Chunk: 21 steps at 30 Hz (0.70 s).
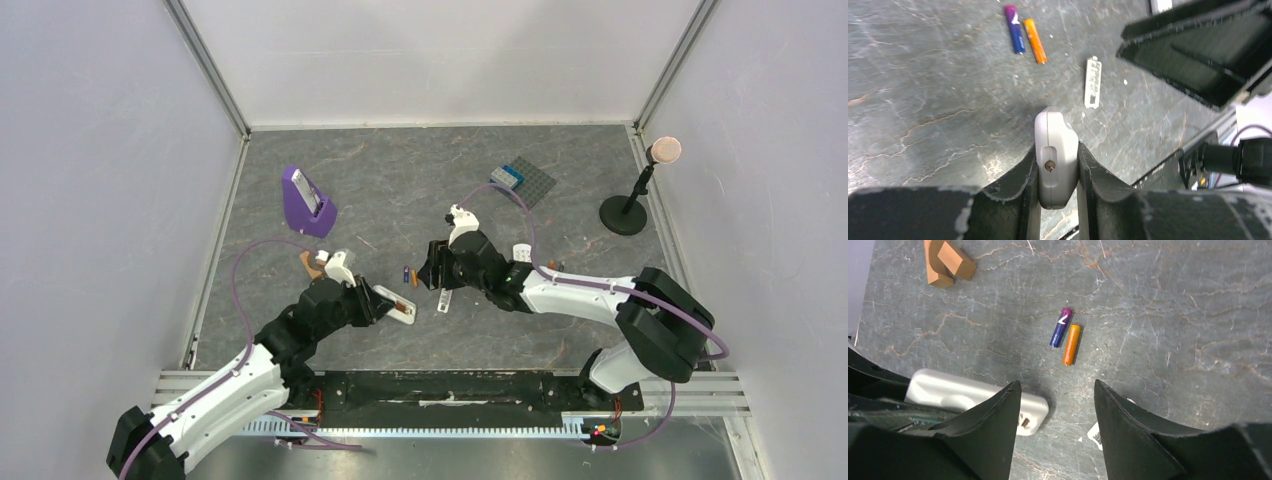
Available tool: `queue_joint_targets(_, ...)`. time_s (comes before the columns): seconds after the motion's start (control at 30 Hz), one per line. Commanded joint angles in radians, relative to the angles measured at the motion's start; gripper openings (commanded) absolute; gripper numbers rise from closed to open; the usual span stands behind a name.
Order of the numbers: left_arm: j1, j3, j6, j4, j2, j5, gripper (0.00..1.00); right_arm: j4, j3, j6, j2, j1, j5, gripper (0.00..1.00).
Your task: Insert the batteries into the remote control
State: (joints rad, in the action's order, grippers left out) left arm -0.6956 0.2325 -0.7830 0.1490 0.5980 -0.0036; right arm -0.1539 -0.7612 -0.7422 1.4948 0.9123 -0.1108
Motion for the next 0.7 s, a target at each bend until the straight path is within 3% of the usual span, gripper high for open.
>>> queue_joint_targets(0.0, 0.001, 0.020, 0.145, -0.038, 0.000, 0.131, 0.02, 0.004, -0.058, 0.103, 0.000, 0.000, -0.005, 0.58)
queue_joint_targets(0.17, 0.001, 0.058, 0.169, 0.019, -0.015, 0.078, 0.02, 0.045, -0.127, 0.147, 0.045, 0.002, 0.012, 0.57)
queue_joint_targets(0.4, 0.001, 0.045, 0.205, -0.020, -0.127, 0.092, 0.02, 0.221, -0.279, 0.133, 0.149, 0.069, -0.200, 0.46)
queue_joint_targets(0.67, 0.000, 0.073, 0.188, 0.216, -0.324, -0.198, 0.02, 0.313, -0.402, 0.146, 0.284, 0.095, -0.257, 0.45)
